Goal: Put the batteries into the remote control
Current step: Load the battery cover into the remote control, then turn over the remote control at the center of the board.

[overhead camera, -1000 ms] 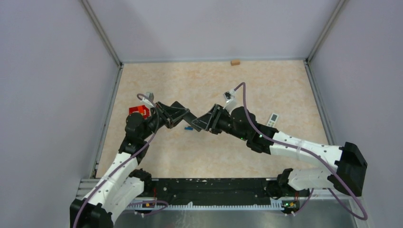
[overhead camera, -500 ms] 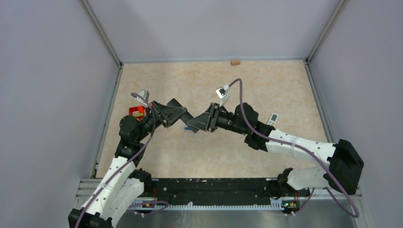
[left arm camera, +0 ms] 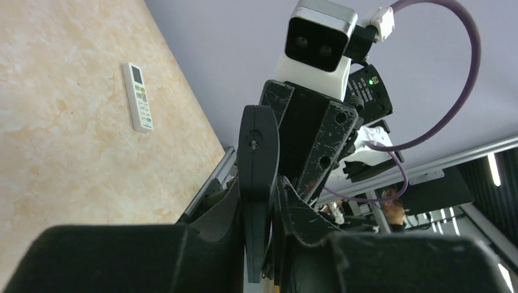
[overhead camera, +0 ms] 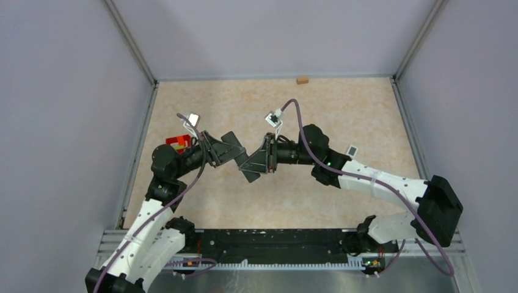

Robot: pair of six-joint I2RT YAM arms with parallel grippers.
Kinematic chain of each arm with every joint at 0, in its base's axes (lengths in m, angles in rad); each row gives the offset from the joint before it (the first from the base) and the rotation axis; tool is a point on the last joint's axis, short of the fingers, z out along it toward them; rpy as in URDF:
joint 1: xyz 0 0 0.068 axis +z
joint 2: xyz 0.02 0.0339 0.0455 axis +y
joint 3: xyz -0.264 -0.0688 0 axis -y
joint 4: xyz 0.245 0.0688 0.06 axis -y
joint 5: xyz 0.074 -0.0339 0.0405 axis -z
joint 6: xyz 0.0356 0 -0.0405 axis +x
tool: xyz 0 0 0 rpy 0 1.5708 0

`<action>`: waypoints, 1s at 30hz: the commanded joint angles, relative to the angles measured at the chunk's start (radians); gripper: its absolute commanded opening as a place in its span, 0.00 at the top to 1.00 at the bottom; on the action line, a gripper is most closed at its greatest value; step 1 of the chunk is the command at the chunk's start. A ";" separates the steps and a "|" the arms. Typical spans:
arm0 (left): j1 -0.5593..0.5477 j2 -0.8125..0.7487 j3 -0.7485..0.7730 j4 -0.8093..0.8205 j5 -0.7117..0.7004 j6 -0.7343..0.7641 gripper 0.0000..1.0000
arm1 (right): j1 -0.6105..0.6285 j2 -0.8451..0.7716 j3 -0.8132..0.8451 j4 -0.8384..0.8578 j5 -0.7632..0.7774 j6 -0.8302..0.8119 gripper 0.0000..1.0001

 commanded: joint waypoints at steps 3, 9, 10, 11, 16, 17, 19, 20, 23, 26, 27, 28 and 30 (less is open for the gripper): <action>-0.005 -0.019 0.076 -0.037 0.007 0.116 0.63 | -0.010 -0.008 0.062 -0.083 0.035 -0.087 1.00; -0.005 -0.059 0.117 -0.412 -0.252 0.406 0.01 | -0.037 -0.054 0.151 -0.371 0.357 -0.173 1.00; -0.004 -0.057 0.119 -0.465 -0.310 0.443 0.01 | -0.050 -0.056 0.160 -0.422 0.407 -0.187 1.00; -0.004 -0.056 0.116 -0.501 -0.355 0.468 0.01 | -0.069 -0.055 0.169 -0.470 0.458 -0.206 1.00; -0.004 -0.037 0.101 -0.588 -0.500 0.518 0.01 | -0.194 0.083 0.264 -0.820 0.899 -0.284 1.00; -0.004 -0.032 0.099 -0.591 -0.513 0.522 0.01 | -0.226 0.128 0.287 -0.874 0.978 -0.288 1.00; -0.003 -0.024 0.096 -0.594 -0.530 0.528 0.01 | -0.291 0.223 0.323 -0.952 1.101 -0.285 1.00; -0.004 -0.018 0.097 -0.595 -0.535 0.532 0.01 | -0.321 0.263 0.337 -0.970 1.138 -0.289 1.00; -0.002 -0.003 0.098 -0.601 -0.543 0.540 0.01 | -0.399 0.364 0.369 -0.987 1.222 -0.306 1.00; -0.002 0.010 0.097 -0.602 -0.535 0.553 0.01 | -0.453 0.456 0.423 -1.021 1.256 -0.315 1.00; -0.001 0.014 0.098 -0.600 -0.525 0.560 0.01 | -0.461 0.493 0.441 -1.030 1.272 -0.322 1.00; -0.002 0.019 0.098 -0.601 -0.515 0.565 0.01 | -0.464 0.523 0.466 -1.037 1.290 -0.335 1.00; -0.002 0.027 0.099 -0.605 -0.512 0.571 0.01 | -0.464 0.577 0.501 -1.054 1.331 -0.356 1.00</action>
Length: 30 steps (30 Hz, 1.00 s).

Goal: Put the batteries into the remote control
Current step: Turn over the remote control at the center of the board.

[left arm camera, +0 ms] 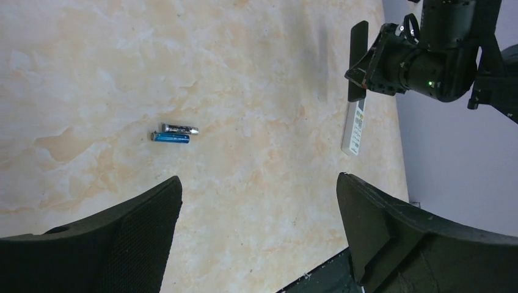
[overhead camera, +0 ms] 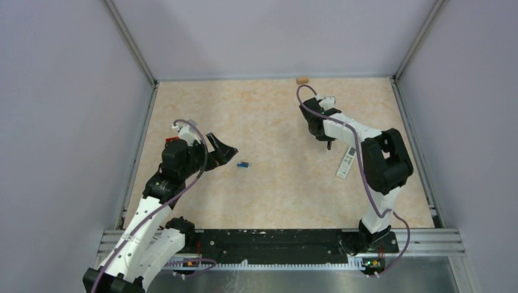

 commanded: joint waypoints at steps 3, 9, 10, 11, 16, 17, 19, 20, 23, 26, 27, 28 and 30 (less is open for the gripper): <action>0.000 0.014 0.010 0.010 -0.003 0.047 0.01 | -0.002 0.124 0.160 -0.045 0.163 -0.095 1.00; 0.002 0.023 0.009 0.014 0.000 0.051 0.01 | -0.002 0.193 0.181 -0.008 0.109 -0.157 1.00; 0.002 0.024 0.008 0.013 0.000 0.051 0.01 | -0.002 0.196 0.182 -0.008 0.094 -0.158 1.00; 0.002 0.025 0.009 0.010 0.000 0.050 0.01 | -0.002 0.199 0.188 -0.013 0.077 -0.151 1.00; 0.002 0.028 0.021 -0.017 -0.009 0.049 0.01 | -0.002 0.203 0.195 -0.007 -0.012 -0.148 0.90; 0.002 0.027 0.023 -0.021 -0.011 0.049 0.01 | -0.002 0.201 0.195 -0.005 -0.022 -0.148 0.87; 0.002 0.027 0.025 -0.023 -0.015 0.051 0.01 | -0.002 0.203 0.195 -0.001 -0.060 -0.158 0.82; 0.002 0.028 0.025 -0.022 -0.015 0.050 0.01 | -0.002 0.204 0.196 -0.002 -0.074 -0.161 0.81; 0.002 0.033 0.025 -0.016 -0.011 0.043 0.01 | -0.002 0.202 0.192 -0.005 -0.113 -0.157 0.76; 0.002 0.046 0.025 -0.001 0.007 0.033 0.01 | -0.002 0.184 0.173 0.012 -0.161 -0.150 0.72; 0.002 0.052 0.025 0.001 0.011 0.030 0.01 | -0.002 0.173 0.168 0.017 -0.171 -0.148 0.70; 0.002 0.054 0.025 0.001 0.012 0.028 0.01 | -0.002 0.168 0.163 0.022 -0.182 -0.146 0.70; 0.002 0.056 0.025 0.001 0.013 0.023 0.01 | -0.002 0.153 0.157 0.027 -0.200 -0.143 0.69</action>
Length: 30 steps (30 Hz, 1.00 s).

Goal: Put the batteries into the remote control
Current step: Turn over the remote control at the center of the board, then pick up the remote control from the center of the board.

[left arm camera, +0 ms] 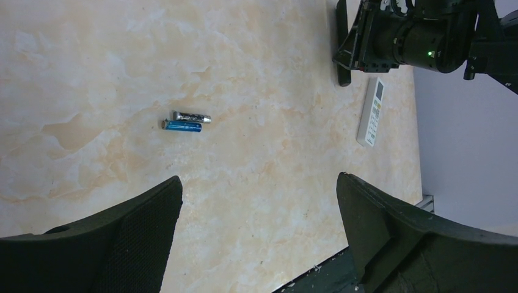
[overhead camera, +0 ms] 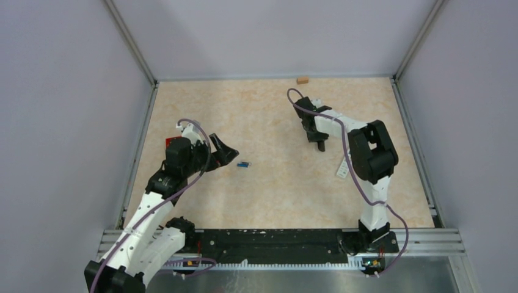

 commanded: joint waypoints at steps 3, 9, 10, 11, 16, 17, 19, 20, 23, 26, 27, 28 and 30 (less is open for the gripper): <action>0.002 0.000 0.025 0.024 0.012 -0.017 0.01 | 0.004 -0.080 0.002 0.030 -0.100 0.011 0.67; 0.002 -0.032 0.031 0.000 -0.007 -0.018 0.01 | 0.003 -0.242 -0.084 0.083 -0.171 0.041 0.41; 0.002 -0.039 0.034 -0.007 -0.013 -0.018 0.01 | -0.001 -0.278 -0.107 0.093 -0.174 0.053 0.38; 0.002 -0.050 0.034 -0.008 -0.018 -0.016 0.01 | -0.009 -0.311 -0.131 0.099 -0.178 0.070 0.36; 0.002 -0.087 0.038 -0.012 -0.043 -0.006 0.01 | -0.077 -0.441 -0.274 0.061 -0.082 0.233 0.36; 0.002 -0.090 0.039 -0.015 -0.047 -0.005 0.01 | -0.103 -0.465 -0.318 0.059 -0.076 0.278 0.36; 0.002 -0.092 0.042 -0.023 -0.052 -0.003 0.01 | -0.171 -0.516 -0.416 0.085 -0.111 0.351 0.36; 0.002 -0.091 0.045 -0.024 -0.053 -0.004 0.01 | -0.204 -0.545 -0.465 0.100 -0.131 0.382 0.36; 0.002 -0.087 0.045 -0.027 -0.050 -0.004 0.01 | -0.271 -0.630 -0.580 0.146 -0.146 0.439 0.35; 0.002 -0.083 0.046 -0.024 -0.047 -0.004 0.01 | -0.289 -0.659 -0.626 0.163 -0.145 0.447 0.34; 0.002 -0.081 0.047 -0.023 -0.047 -0.004 0.01 | -0.290 -0.649 -0.627 0.162 -0.153 0.445 0.34; 0.002 -0.078 0.048 -0.021 -0.045 -0.005 0.01 | -0.291 -0.633 -0.626 0.163 -0.165 0.442 0.34; 0.002 -0.074 0.050 -0.019 -0.044 -0.008 0.01 | -0.291 -0.600 -0.622 0.166 -0.190 0.442 0.34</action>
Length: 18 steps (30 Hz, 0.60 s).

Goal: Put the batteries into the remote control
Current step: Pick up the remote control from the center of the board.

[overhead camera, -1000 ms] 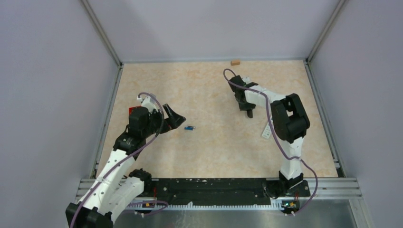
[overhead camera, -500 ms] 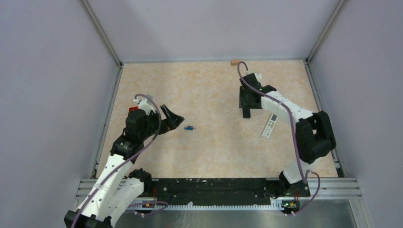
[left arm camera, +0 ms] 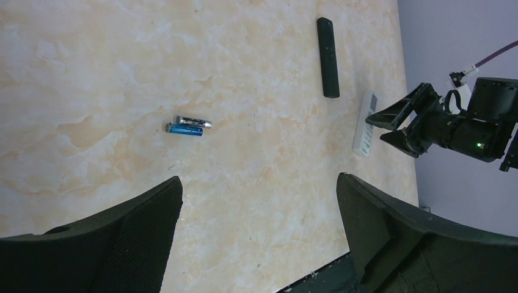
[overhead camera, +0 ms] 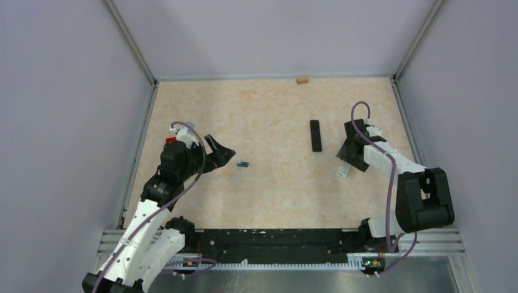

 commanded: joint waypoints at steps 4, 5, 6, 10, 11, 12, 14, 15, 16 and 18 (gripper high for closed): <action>0.002 0.002 0.051 0.022 -0.004 0.006 0.01 | 0.000 0.044 0.006 0.087 -0.063 0.035 0.35; 0.002 0.000 0.049 0.020 -0.005 0.006 0.01 | 0.000 0.049 0.002 0.093 -0.062 0.036 0.36; 0.002 -0.003 0.048 0.016 -0.008 0.008 0.01 | 0.000 0.053 -0.002 0.096 -0.061 0.034 0.36; 0.002 -0.010 0.048 0.011 -0.008 0.009 0.01 | 0.000 0.065 -0.017 0.108 -0.066 0.030 0.47; 0.002 -0.012 0.046 0.011 -0.007 0.008 0.01 | 0.001 0.064 -0.020 0.114 -0.073 0.027 0.56; 0.002 -0.012 0.046 0.011 -0.006 0.008 0.01 | 0.000 0.063 -0.023 0.117 -0.082 0.023 0.63; 0.002 -0.013 0.044 0.023 0.007 0.009 0.01 | 0.001 0.050 -0.024 0.125 -0.103 0.008 0.76; 0.002 -0.015 0.041 0.033 0.019 0.008 0.01 | 0.001 0.038 -0.023 0.131 -0.113 0.001 0.77; 0.002 -0.017 0.038 0.043 0.027 0.006 0.01 | 0.000 0.024 -0.022 0.132 -0.133 -0.005 0.79; 0.002 -0.017 0.031 0.068 0.043 0.002 0.01 | 0.000 -0.008 -0.012 0.142 -0.191 -0.033 0.84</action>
